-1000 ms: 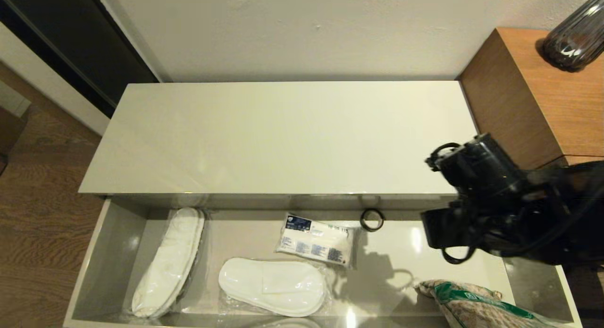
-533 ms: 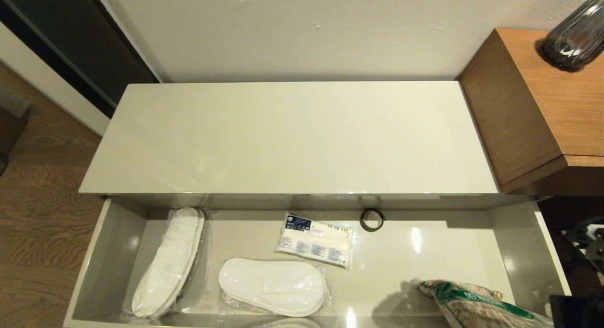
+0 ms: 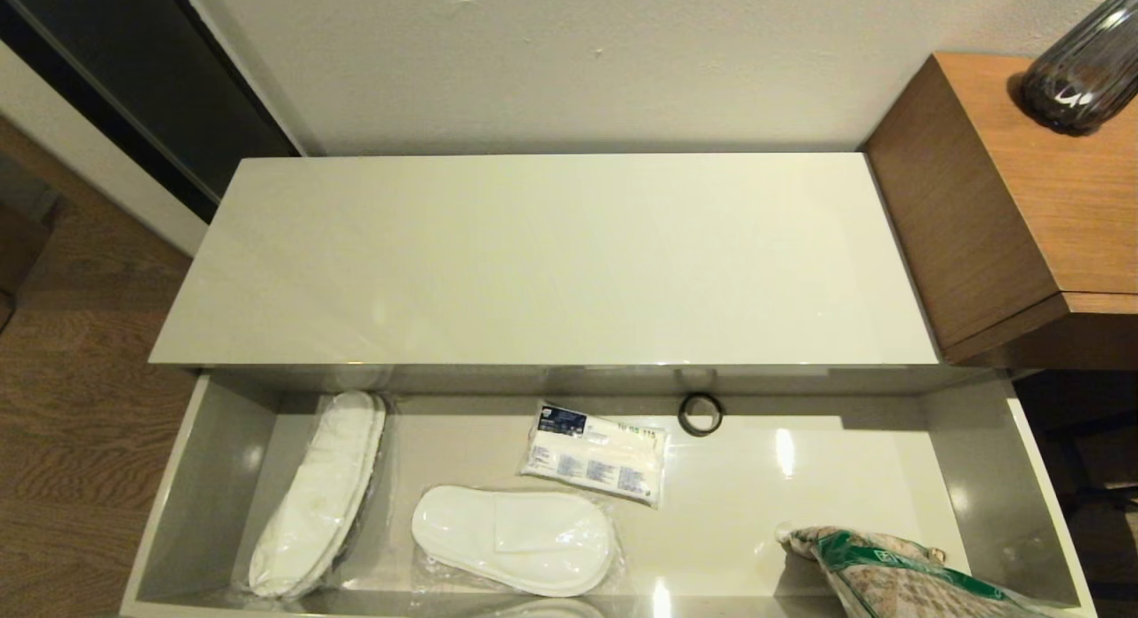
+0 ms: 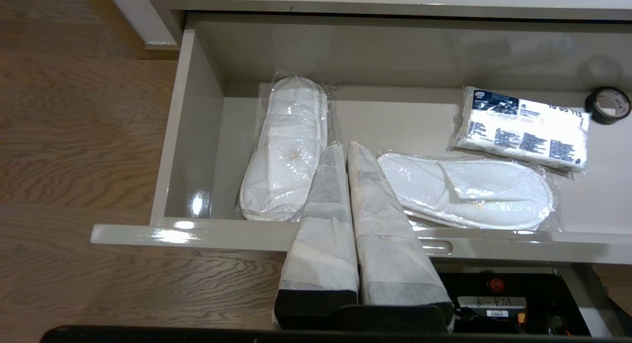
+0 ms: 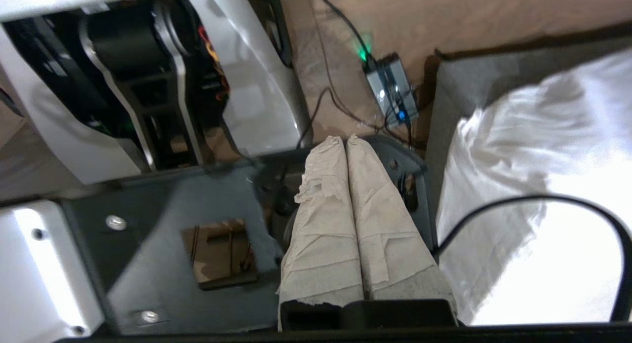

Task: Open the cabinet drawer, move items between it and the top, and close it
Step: Close the drawer

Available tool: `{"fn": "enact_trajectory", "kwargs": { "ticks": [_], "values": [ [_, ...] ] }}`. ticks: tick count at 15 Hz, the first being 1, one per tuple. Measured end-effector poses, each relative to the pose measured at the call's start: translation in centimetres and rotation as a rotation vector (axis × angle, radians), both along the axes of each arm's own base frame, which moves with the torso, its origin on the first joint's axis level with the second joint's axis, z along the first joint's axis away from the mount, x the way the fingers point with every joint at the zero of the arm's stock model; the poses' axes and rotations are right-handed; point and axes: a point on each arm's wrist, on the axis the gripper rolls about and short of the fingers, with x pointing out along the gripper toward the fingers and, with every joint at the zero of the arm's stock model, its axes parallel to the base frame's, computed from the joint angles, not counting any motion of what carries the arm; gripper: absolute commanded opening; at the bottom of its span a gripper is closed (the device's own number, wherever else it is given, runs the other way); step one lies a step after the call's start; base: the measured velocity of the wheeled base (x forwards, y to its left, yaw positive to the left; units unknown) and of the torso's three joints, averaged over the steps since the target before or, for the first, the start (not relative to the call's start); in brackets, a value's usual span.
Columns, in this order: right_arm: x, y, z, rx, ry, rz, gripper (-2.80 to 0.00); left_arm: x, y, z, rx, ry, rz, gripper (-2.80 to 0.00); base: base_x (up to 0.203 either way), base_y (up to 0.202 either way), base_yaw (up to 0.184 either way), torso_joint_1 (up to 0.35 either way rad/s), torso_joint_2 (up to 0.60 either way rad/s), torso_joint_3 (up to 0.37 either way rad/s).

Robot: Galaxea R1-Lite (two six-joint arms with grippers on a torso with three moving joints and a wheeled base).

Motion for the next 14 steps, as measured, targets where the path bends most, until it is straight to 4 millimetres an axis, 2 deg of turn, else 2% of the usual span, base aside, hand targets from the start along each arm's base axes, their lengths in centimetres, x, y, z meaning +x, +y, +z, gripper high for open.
{"fn": "enact_trajectory", "kwargs": {
  "ticks": [4,7,10,11,14],
  "values": [
    [-1.2,-0.6,-0.6,0.108,-0.017,-0.045,-2.8,0.0,0.0,0.0,0.0,0.0,0.0,-2.8,0.0,0.0,0.0,0.0,0.0,0.0],
    [-1.6,-0.8,-0.5,0.157,-0.032,-0.158,-2.8,0.0,0.0,0.0,0.0,0.0,0.0,-2.8,0.0,0.0,0.0,0.0,0.0,0.0],
    [-2.3,-1.3,1.4,0.175,-0.065,-0.342,-2.8,0.0,0.0,0.0,0.0,-0.001,0.0,-2.8,0.0,0.0,0.0,0.0,0.0,0.0],
    [-2.1,-1.2,2.4,0.192,-0.098,-0.355,-2.8,0.0,0.0,0.0,0.0,0.0,0.0,-2.8,0.0,0.0,0.0,0.0,0.0,0.0],
    [0.3,-0.1,5.4,0.199,-0.207,-0.295,-2.8,0.0,0.0,0.0,0.0,0.0,0.0,-2.8,0.0,0.0,0.0,0.0,0.0,0.0]
  ]
}}
